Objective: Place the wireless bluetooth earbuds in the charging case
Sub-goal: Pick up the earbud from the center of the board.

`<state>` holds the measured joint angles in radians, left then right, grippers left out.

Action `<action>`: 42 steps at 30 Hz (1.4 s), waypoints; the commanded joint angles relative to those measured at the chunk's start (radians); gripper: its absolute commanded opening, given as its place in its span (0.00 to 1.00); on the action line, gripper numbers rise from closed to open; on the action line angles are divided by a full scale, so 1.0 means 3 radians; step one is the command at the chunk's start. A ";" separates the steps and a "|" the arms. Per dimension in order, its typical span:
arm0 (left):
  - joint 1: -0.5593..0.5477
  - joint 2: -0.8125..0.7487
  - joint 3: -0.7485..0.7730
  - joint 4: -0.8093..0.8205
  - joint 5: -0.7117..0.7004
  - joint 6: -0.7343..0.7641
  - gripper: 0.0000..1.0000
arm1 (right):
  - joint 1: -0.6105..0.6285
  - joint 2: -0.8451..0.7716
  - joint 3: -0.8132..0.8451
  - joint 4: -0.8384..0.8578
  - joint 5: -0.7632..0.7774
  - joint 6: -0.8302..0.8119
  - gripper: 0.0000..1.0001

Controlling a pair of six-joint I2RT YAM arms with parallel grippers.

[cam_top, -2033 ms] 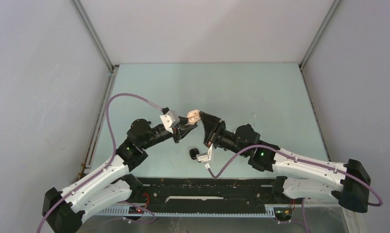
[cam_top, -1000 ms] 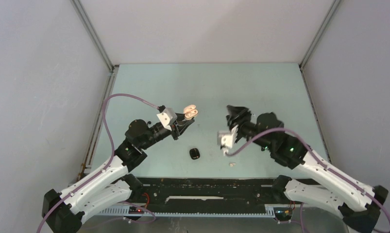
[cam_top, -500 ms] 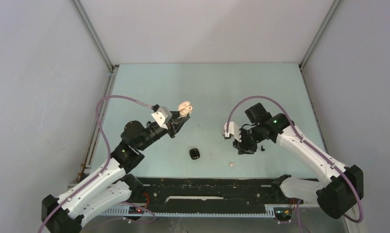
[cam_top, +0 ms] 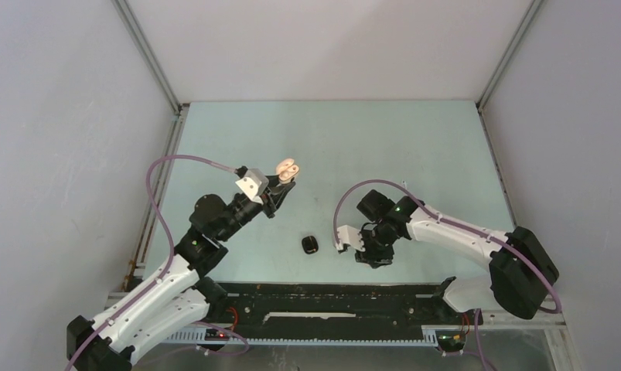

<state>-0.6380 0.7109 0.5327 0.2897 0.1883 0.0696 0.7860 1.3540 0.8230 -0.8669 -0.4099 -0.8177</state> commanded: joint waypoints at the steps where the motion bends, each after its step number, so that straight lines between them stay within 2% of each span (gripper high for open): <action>1: 0.0035 -0.0028 0.0009 0.0172 -0.0027 -0.0011 0.00 | 0.0080 0.0043 -0.0067 0.0291 0.0155 0.0068 0.41; 17: 0.0076 -0.0047 0.0009 0.0176 0.0006 -0.0025 0.00 | 0.0274 0.0336 -0.0212 0.0666 0.0331 0.0226 0.40; 35: 0.0104 -0.0039 0.0016 0.0197 0.0067 -0.0062 0.00 | 0.0309 0.0499 -0.0248 0.0782 0.0492 0.0327 0.28; 42: 0.0104 -0.0030 0.0019 0.0197 0.0090 -0.0079 0.00 | 0.0287 0.0471 -0.0248 0.0773 0.0507 0.0408 0.31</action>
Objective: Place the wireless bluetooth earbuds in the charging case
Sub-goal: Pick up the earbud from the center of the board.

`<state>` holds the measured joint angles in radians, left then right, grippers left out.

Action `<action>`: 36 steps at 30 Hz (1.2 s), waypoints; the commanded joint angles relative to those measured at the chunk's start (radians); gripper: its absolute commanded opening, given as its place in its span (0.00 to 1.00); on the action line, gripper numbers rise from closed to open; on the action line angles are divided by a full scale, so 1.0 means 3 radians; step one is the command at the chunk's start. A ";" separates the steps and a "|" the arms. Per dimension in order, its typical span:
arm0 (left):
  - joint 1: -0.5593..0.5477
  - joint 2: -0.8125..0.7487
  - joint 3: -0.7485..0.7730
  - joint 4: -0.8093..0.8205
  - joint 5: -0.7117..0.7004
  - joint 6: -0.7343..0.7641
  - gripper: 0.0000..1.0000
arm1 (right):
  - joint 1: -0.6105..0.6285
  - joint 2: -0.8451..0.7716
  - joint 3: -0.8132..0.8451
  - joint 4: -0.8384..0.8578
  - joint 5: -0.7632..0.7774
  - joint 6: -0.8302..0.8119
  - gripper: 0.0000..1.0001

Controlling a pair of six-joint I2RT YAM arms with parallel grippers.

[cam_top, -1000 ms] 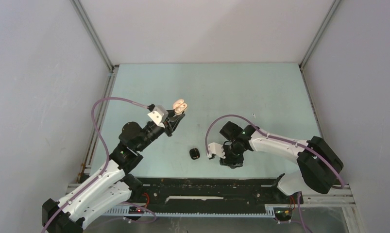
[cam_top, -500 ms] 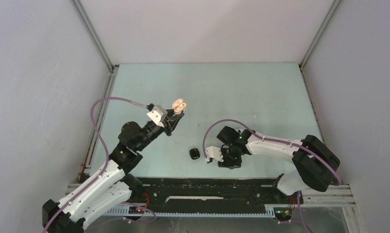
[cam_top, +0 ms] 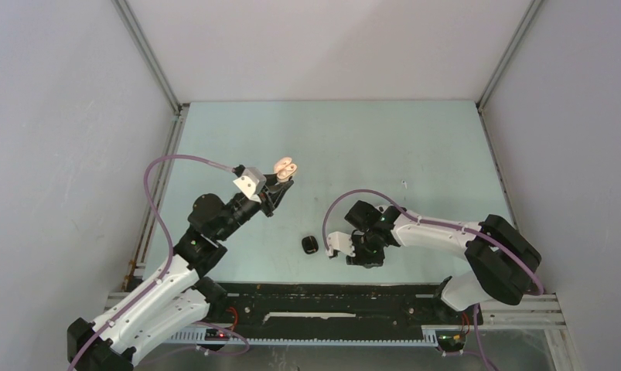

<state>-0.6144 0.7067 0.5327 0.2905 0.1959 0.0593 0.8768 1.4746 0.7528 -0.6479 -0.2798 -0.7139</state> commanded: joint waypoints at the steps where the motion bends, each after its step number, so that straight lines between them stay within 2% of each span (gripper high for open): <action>1: 0.0026 -0.0019 0.0019 0.0193 0.0068 -0.0044 0.00 | -0.0016 0.0062 -0.0014 0.0040 0.0074 0.0068 0.31; 12: 0.0026 -0.0028 0.0019 0.0194 0.0073 -0.0048 0.00 | -0.0031 0.0074 -0.0014 0.0045 0.0113 0.0114 0.28; 19: 0.0026 -0.0024 0.0019 0.0196 0.0088 -0.0055 0.00 | -0.0036 0.0010 -0.0065 0.0080 0.0186 0.0115 0.31; 27: 0.0028 -0.0019 0.0021 0.0196 0.0088 -0.0064 0.00 | -0.0036 0.0036 -0.0076 0.0079 0.0166 0.0132 0.28; 36: 0.0028 0.0007 0.0030 0.0197 0.0114 -0.0075 0.00 | -0.0054 -0.0065 -0.0127 0.0085 0.0235 0.0140 0.33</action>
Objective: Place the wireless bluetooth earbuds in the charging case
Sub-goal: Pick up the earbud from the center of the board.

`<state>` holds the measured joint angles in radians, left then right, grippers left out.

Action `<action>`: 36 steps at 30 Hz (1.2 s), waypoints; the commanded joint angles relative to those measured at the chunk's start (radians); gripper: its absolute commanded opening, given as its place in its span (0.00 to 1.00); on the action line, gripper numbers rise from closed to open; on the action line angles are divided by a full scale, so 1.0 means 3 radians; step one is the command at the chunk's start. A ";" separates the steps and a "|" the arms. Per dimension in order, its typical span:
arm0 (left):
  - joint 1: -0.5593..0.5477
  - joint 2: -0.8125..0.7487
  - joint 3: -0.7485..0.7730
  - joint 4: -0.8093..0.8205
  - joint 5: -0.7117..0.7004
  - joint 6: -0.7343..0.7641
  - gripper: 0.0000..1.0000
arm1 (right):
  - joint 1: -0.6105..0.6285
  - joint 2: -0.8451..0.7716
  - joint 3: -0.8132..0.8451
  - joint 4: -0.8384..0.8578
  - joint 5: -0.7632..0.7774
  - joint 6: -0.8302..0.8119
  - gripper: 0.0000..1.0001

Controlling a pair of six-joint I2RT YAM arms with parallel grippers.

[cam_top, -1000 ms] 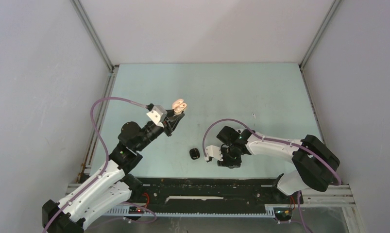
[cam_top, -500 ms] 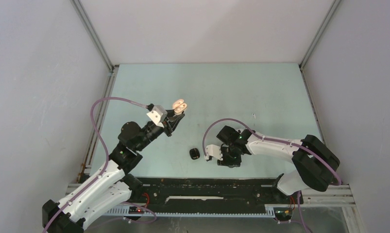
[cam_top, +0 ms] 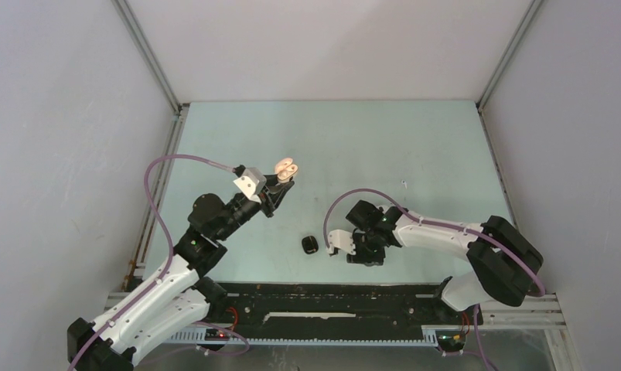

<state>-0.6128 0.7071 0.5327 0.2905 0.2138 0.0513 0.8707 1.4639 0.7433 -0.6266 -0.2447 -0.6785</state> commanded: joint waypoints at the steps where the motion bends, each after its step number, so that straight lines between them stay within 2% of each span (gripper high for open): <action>1: 0.0023 0.0005 0.0034 0.0194 0.0059 -0.0048 0.00 | -0.0039 -0.0029 -0.0099 0.0013 0.0113 0.0022 0.33; 7: 0.0023 0.0006 0.0034 0.0193 0.0064 -0.0063 0.00 | -0.0044 0.0011 -0.0110 0.0045 0.0071 0.0051 0.29; 12: 0.0021 0.0027 0.0029 0.0216 0.0081 -0.0082 0.00 | -0.0042 -0.0050 -0.0105 0.0044 0.0064 0.0074 0.14; 16: 0.0023 0.0085 0.0038 0.0240 0.0126 -0.0106 0.00 | -0.0046 -0.0449 -0.0025 -0.0136 0.0083 0.0079 0.01; 20: 0.0023 0.0168 0.0045 0.0284 0.0196 -0.0146 0.00 | -0.0116 -0.0903 0.0274 -0.0368 0.0089 0.0112 0.00; 24: 0.0020 0.0230 0.0040 0.0317 0.0241 -0.0147 0.00 | -0.0364 -0.0979 0.0988 -0.0783 -0.0049 0.0153 0.00; 27: 0.0020 0.0268 0.0075 0.0344 0.0273 -0.0229 0.00 | -0.0618 -0.1146 0.1456 -0.0916 -0.0213 -0.0070 0.00; 29: 0.0021 0.0307 0.0158 0.0345 0.0346 -0.0268 0.00 | -0.0673 -0.1380 0.1634 -0.0709 -0.0204 -0.0142 0.00; 31: 0.0000 0.0339 0.0233 0.0393 0.0382 -0.0332 0.00 | -0.0701 -0.1592 0.1722 -0.0270 -0.0269 -0.0021 0.00; 36: -0.0302 0.0488 0.0386 0.0656 0.0142 -0.0281 0.00 | -0.0699 -0.1977 0.1741 0.0785 -0.0393 0.0749 0.00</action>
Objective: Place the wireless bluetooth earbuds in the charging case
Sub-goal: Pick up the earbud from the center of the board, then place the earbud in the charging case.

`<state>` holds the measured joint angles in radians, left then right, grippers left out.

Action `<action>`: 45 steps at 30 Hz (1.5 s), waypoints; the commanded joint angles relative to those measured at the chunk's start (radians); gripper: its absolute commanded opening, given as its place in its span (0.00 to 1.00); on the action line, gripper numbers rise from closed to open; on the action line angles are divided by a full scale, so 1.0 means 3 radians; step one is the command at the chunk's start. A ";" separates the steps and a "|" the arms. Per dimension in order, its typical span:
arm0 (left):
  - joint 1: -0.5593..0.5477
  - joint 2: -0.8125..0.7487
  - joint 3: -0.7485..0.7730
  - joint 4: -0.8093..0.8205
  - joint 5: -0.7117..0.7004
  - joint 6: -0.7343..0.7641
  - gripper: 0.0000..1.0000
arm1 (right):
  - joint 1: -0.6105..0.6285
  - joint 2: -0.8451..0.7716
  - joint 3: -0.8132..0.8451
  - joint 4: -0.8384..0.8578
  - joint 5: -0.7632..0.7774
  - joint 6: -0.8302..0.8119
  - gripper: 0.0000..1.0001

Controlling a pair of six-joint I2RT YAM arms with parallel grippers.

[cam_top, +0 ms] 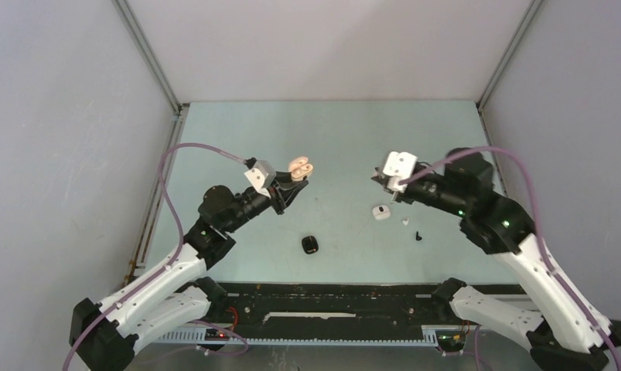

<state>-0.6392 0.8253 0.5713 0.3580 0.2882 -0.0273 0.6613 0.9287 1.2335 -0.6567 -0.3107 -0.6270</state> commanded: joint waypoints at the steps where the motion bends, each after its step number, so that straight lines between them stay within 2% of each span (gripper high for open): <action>1: -0.0290 0.0142 0.0294 0.0495 -0.0142 -0.0009 0.00 | 0.0017 -0.0220 0.0109 0.1033 -0.0166 0.0768 0.00; 7: -0.0736 0.0452 0.0370 0.0916 -0.0437 0.0070 0.00 | 0.0129 -0.0159 0.0265 0.1308 0.0178 0.1661 0.00; 15: -0.0940 0.0717 0.0539 0.1102 -0.0560 -0.0026 0.00 | 0.0161 -0.0059 0.0262 0.1369 0.0163 0.2039 0.00; 30: -0.0994 0.0864 0.0785 0.1097 -0.0521 -0.0402 0.00 | 0.0364 0.0065 0.0073 0.1631 0.0483 0.1890 0.00; 45: -0.1009 0.0885 0.0775 0.1097 -0.0415 -0.0462 0.00 | 0.0466 0.0054 -0.0157 0.1933 0.0532 0.1681 0.00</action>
<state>-0.9356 1.0977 0.7677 0.6430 0.1455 -0.1543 0.7906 0.9527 1.1927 -0.1387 -0.1673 -0.0937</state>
